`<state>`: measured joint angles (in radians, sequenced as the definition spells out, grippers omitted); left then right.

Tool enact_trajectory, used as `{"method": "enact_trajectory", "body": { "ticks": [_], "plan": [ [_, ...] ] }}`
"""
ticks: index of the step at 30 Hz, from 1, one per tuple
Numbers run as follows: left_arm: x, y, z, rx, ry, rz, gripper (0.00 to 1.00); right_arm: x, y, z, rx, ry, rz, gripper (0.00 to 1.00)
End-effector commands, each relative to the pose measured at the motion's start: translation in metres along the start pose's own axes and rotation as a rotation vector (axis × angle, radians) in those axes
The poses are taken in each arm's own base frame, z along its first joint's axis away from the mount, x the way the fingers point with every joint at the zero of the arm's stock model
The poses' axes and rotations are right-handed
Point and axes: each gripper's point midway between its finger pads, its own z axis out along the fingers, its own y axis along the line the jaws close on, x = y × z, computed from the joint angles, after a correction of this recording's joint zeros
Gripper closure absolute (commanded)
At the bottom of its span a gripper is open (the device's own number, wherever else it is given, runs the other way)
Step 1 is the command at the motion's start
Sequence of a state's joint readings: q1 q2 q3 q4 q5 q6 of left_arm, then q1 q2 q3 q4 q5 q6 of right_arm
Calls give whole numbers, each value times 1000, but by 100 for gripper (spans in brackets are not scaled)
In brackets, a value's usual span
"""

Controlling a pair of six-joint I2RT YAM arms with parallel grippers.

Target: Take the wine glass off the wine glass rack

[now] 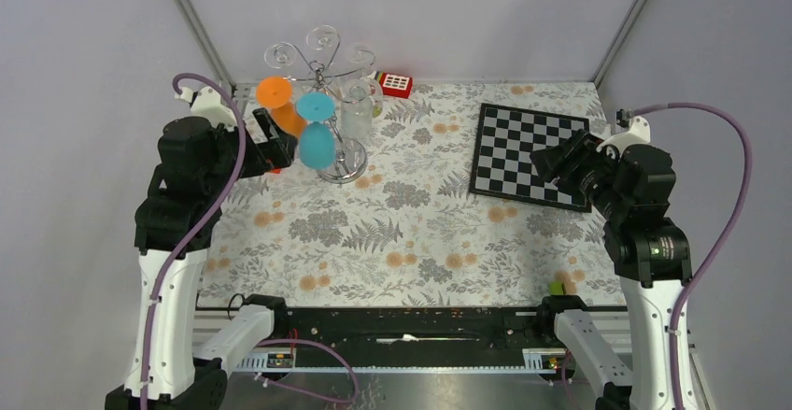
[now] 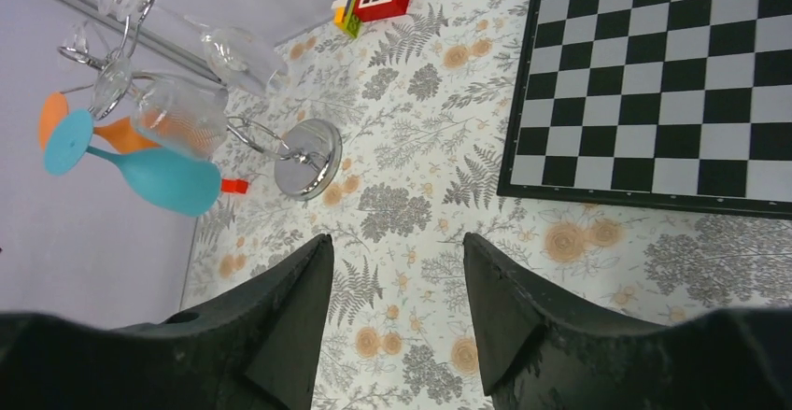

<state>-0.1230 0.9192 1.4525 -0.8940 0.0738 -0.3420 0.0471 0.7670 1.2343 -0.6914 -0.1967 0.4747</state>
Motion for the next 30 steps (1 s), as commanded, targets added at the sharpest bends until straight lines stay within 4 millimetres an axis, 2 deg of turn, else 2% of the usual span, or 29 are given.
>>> {"method": "enact_trajectory", "body": {
  "ticks": [1,3,6,9,14,19,22,27,30],
  "plan": [
    [-22,-13,-7,60,-110,-48,1,-10,18,4,-96,-49,53,45],
    [-24,-17,-7,71,-108,-100,1,-9,22,5,-114,-52,95,61],
    [-28,-36,-5,159,-95,-144,1,-4,35,6,-196,-36,177,67],
    [-33,-41,0,176,-90,-189,3,0,44,12,-272,-34,249,67],
    [-37,-47,18,204,-97,-286,13,9,43,23,-294,-10,345,63],
    [-44,-51,38,242,-137,-426,33,18,36,24,-277,-10,384,63],
    [-47,-46,43,241,-197,-471,33,21,33,20,-255,1,382,66],
    [-34,-33,61,187,-186,-523,32,28,29,12,-224,28,339,66],
    [-32,-34,68,194,-175,-544,42,34,24,11,-205,31,334,66]
  ]
}}
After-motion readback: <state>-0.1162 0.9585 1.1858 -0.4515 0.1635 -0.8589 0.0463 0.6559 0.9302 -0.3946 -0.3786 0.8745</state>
